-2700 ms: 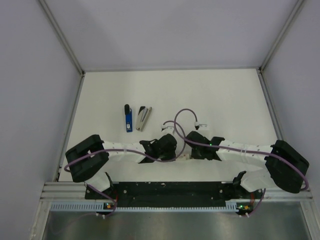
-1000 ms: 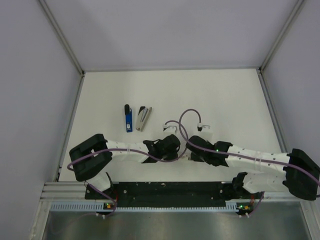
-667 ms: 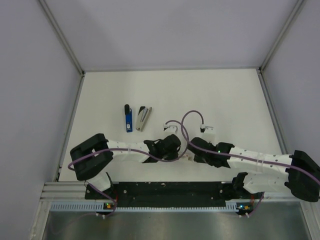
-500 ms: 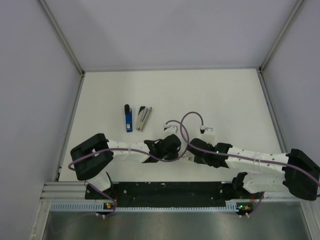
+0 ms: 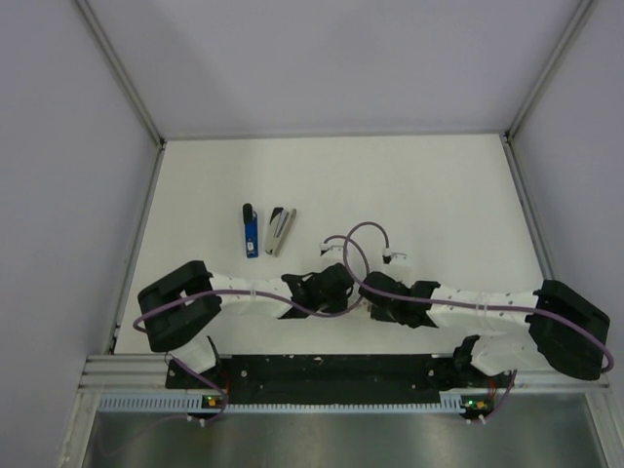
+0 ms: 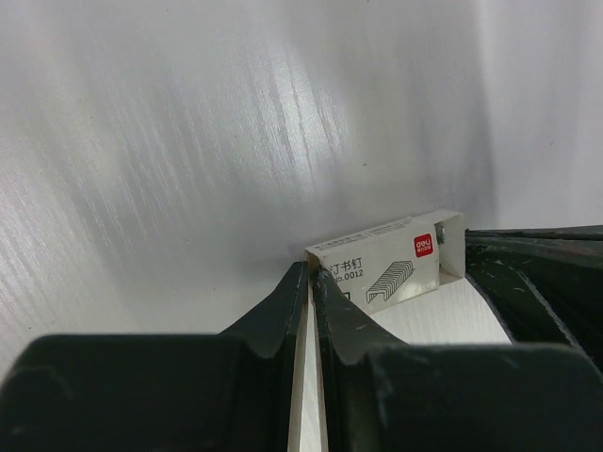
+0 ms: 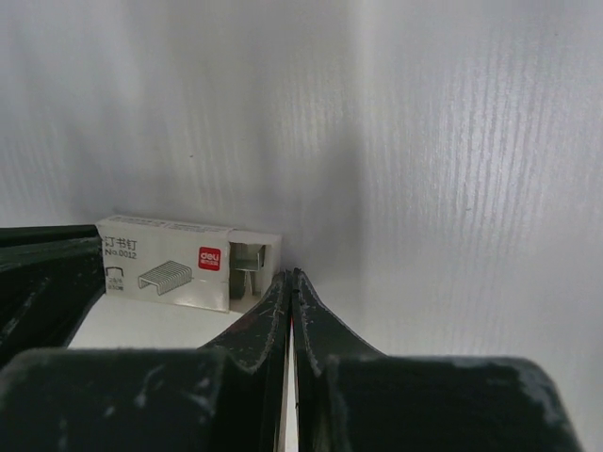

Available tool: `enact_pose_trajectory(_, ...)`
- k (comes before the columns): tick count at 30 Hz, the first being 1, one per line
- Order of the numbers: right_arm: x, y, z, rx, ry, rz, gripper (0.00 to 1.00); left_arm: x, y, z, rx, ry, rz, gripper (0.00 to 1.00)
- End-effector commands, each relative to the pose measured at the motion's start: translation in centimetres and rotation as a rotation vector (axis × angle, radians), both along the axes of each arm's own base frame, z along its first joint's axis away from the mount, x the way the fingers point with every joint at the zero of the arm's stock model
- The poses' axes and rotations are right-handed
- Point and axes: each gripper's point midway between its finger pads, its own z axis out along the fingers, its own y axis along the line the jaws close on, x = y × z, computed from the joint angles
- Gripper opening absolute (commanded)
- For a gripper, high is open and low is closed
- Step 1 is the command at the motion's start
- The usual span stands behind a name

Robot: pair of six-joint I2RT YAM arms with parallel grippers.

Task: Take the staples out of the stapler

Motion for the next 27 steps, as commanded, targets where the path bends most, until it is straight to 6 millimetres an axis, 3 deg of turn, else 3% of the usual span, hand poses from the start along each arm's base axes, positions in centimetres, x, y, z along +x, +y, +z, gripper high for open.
enact_pose_trajectory(1, 0.8, 1.8, 0.3, 0.049, -0.012, 0.009, 0.00, -1.1, 1.1, -2.0, 0.073, 0.038, -0.007, 0.12)
enact_pose_trajectory(9, 1.4, 3.9, 0.7, 0.083, -0.020, 0.056, 0.00, -1.1, 0.5, -1.9, 0.067, 0.034, -0.020, 0.12)
enact_pose_trajectory(19, 2.1, 4.3, 2.2, 0.096, -0.069, 0.091, 0.00, -1.0, 0.1, -1.8, 0.068, 0.025, -0.025, 0.12)
enact_pose_trajectory(23, 2.1, 3.7, 2.4, 0.060, -0.073, 0.086, 0.00, -0.9, 0.4, -1.6, 0.075, 0.018, -0.022, 0.12)
enact_pose_trajectory(27, 2.2, 2.2, 2.8, 0.014, -0.086, 0.069, 0.06, -0.4, 0.8, -0.9, 0.084, -0.018, -0.017, 0.18)
